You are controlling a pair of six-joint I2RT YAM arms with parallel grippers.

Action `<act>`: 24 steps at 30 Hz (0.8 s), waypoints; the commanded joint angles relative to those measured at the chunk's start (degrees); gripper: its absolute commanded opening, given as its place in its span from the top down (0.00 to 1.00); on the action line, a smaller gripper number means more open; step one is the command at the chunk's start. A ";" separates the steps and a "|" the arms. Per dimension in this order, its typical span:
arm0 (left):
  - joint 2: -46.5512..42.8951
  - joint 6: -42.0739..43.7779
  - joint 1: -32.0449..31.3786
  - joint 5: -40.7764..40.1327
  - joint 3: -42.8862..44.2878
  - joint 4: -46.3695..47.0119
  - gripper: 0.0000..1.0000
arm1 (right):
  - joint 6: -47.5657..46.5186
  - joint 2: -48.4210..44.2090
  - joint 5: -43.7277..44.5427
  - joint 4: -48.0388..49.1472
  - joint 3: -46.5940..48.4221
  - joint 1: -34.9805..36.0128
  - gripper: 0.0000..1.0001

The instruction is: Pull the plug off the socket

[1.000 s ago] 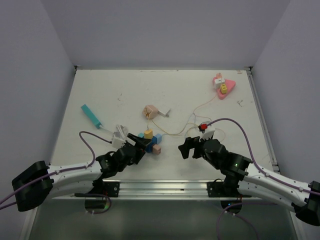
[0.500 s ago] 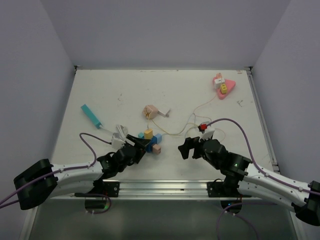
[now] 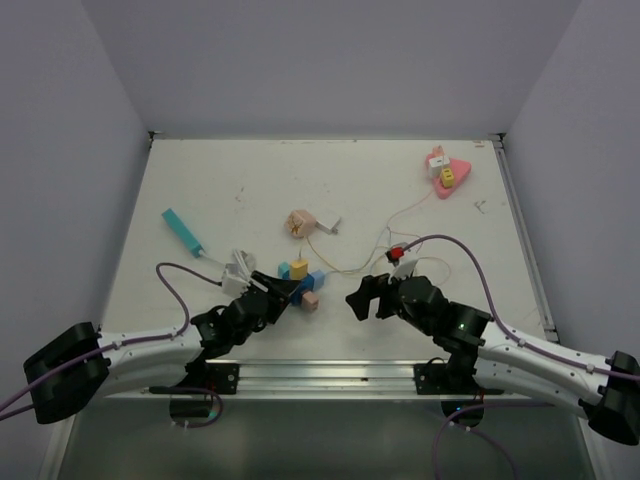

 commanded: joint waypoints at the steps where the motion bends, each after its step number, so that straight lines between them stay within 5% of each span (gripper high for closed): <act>1: -1.69 7.28 0.54 -2.54 1.75 0.46 0.60 | 3.72 2.75 -1.94 7.07 1.82 0.16 0.05; 9: -1.35 21.23 0.81 -1.22 9.02 -6.64 0.73 | 11.89 17.39 0.34 14.35 9.72 0.16 0.08; 24: 0.24 30.66 0.90 0.98 13.70 -7.62 0.78 | 17.18 32.19 4.13 20.96 18.25 0.25 0.05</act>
